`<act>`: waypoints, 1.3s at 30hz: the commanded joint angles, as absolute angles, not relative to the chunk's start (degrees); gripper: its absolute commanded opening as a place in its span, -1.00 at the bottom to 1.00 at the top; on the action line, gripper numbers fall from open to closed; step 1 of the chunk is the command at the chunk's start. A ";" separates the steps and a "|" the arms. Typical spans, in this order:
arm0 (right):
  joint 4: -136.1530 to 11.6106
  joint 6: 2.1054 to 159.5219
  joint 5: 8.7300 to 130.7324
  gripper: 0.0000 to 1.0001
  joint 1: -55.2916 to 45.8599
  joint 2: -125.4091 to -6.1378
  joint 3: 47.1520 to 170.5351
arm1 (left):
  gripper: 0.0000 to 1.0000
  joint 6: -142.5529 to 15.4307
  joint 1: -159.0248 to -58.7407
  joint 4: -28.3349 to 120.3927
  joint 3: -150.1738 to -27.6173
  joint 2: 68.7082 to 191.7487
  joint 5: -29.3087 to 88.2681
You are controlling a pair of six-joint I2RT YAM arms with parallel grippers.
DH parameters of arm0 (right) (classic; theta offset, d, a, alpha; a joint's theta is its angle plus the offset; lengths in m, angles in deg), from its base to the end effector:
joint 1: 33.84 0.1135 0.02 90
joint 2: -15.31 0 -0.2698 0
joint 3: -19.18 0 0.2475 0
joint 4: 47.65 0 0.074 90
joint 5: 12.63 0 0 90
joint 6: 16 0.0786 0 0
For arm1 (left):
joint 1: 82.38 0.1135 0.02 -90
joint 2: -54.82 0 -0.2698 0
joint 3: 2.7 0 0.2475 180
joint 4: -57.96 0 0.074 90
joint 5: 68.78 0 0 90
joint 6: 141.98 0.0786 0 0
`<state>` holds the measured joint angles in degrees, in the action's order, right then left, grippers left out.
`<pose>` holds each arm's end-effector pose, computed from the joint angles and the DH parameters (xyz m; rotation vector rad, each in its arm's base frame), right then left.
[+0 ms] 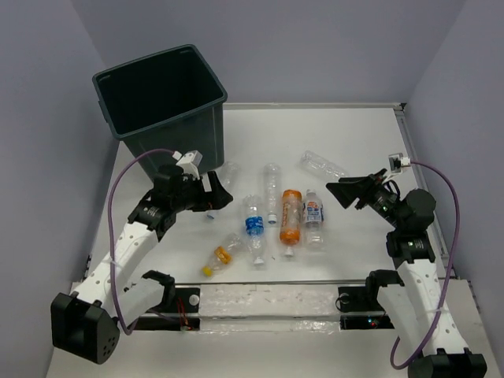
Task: Put the plastic bottles in the bin
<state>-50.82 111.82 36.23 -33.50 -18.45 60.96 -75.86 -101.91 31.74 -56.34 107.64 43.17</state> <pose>0.1732 0.0527 0.3092 -0.0973 1.6005 1.0546 0.2137 -0.1070 0.2690 0.1752 2.0806 -0.8579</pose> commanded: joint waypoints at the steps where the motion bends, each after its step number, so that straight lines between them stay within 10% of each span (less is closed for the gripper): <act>1: -50.07 111.35 35.62 0.79 -32.70 -16.51 59.84 | 0.98 -74.75 -104.43 33.12 -61.89 110.80 34.42; 10: -50.16 111.97 36.06 0.79 -32.08 -14.75 58.26 | 0.98 -76.58 -113.41 34.34 -66.12 120.64 3.66; 29: -49.37 109.77 37.29 0.78 -30.50 -19.05 57.03 | 0.98 -75.89 -115.87 42.34 -74.55 149.91 -8.84; 39: -49.72 109.25 40.28 0.77 -30.50 -28.45 58.70 | 0.40 -76.15 -115.87 43.49 -72.63 150.28 -9.98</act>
